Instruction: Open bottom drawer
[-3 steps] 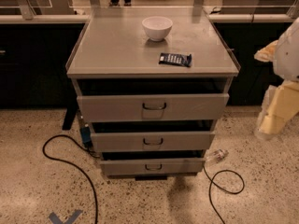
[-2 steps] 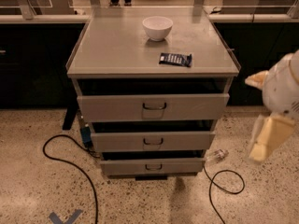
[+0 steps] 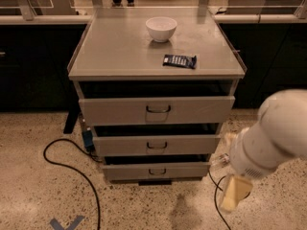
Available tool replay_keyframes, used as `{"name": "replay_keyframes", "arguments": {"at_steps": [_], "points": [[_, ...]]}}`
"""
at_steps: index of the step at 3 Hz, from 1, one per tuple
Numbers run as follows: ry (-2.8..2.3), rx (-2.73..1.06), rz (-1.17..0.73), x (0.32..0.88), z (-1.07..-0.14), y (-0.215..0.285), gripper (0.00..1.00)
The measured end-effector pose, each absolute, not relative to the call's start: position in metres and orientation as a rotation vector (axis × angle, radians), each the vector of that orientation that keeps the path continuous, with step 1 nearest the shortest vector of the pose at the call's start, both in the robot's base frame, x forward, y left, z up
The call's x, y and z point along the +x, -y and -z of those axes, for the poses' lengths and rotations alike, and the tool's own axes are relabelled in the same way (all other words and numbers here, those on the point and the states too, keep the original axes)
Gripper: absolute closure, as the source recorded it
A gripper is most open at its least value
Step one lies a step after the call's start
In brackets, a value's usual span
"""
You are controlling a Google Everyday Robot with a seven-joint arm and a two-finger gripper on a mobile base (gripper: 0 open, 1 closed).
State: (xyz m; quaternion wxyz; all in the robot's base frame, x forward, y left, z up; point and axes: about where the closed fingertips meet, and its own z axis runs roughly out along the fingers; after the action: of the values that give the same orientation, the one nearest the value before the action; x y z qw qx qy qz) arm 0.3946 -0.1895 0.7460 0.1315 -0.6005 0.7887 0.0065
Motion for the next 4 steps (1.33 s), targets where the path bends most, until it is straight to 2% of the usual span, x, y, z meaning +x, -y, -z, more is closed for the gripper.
{"name": "replay_keyframes", "arguments": {"at_steps": [2,4], "points": [[-2.529,-1.76,-0.223,0.361,-0.54,0.165,0.0],[-2.516,-1.715,-0.211,0.358,-0.518,0.162,0.0]]}}
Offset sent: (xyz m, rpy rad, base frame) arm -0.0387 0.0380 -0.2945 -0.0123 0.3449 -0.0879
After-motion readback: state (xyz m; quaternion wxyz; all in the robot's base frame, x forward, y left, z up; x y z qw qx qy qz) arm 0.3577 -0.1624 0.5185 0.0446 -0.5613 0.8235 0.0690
